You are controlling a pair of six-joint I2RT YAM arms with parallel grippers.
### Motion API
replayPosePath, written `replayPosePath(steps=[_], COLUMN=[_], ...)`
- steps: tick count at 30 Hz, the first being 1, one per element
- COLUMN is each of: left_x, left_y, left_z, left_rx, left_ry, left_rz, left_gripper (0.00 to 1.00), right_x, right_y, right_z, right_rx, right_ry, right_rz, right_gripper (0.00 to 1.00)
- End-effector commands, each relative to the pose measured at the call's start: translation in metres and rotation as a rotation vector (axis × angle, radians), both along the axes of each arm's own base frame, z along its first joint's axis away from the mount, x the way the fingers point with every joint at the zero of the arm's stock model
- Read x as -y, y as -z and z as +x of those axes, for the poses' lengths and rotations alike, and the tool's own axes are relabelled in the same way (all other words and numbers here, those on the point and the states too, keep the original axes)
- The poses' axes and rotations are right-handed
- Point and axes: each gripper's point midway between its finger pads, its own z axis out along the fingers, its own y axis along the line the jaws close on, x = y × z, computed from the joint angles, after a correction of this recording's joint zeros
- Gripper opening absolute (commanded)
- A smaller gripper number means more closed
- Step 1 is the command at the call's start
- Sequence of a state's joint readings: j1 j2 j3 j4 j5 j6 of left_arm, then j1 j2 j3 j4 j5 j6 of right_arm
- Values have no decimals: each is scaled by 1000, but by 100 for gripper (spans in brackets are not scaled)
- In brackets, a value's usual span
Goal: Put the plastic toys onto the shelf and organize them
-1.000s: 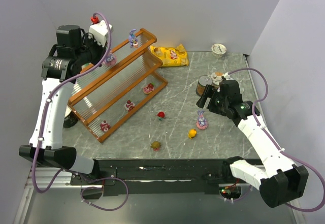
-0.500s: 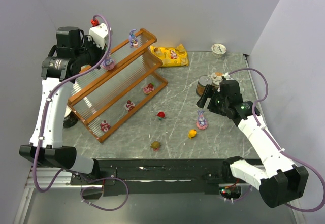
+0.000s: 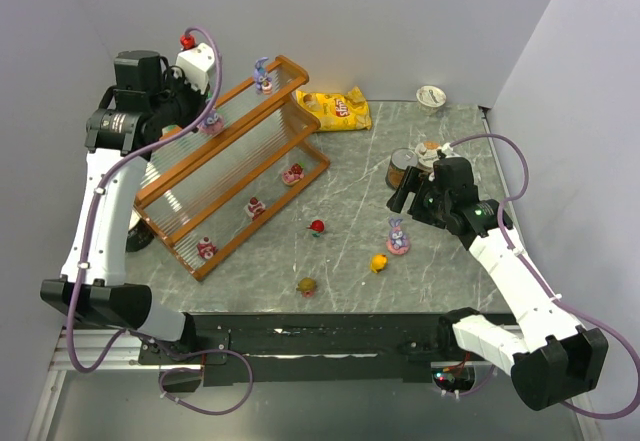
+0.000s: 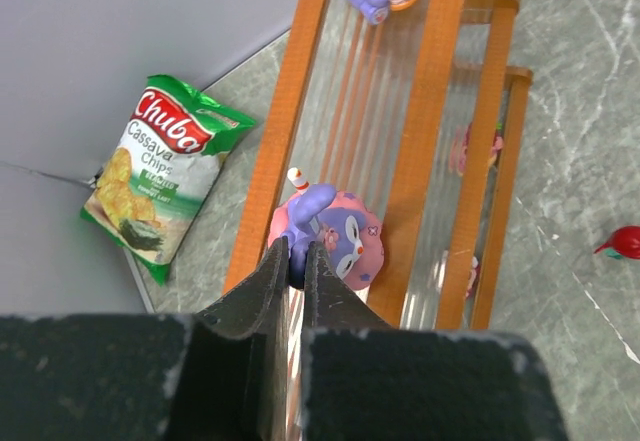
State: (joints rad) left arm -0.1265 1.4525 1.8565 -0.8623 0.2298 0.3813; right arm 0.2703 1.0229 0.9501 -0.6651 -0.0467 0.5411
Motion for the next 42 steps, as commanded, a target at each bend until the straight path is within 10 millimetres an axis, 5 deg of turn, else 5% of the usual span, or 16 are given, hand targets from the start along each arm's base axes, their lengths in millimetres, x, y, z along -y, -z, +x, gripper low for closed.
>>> replayPosePath(steps=[1, 22, 26, 35, 42], left_x=[-11, 1, -2, -5, 16], left_y=[-7, -15, -21, -68, -107], left_z=[7, -5, -6, -28, -68], left_rx=[30, 41, 56, 167, 270], left_ry=[-49, 19, -1, -20, 100], left_rz=[30, -8, -8, -48, -150], left_gripper=[8, 33, 47, 86, 98], right_x=[-1, -2, -3, -2, -2], right_y=[-23, -22, -21, -23, -25], right_z=[7, 9, 8, 8, 9], right_rx=[78, 79, 74, 71, 68], right_ry=[0, -1, -5, -3, 9], right_rz=[22, 26, 32, 26, 31], right_gripper=[92, 92, 92, 93, 95])
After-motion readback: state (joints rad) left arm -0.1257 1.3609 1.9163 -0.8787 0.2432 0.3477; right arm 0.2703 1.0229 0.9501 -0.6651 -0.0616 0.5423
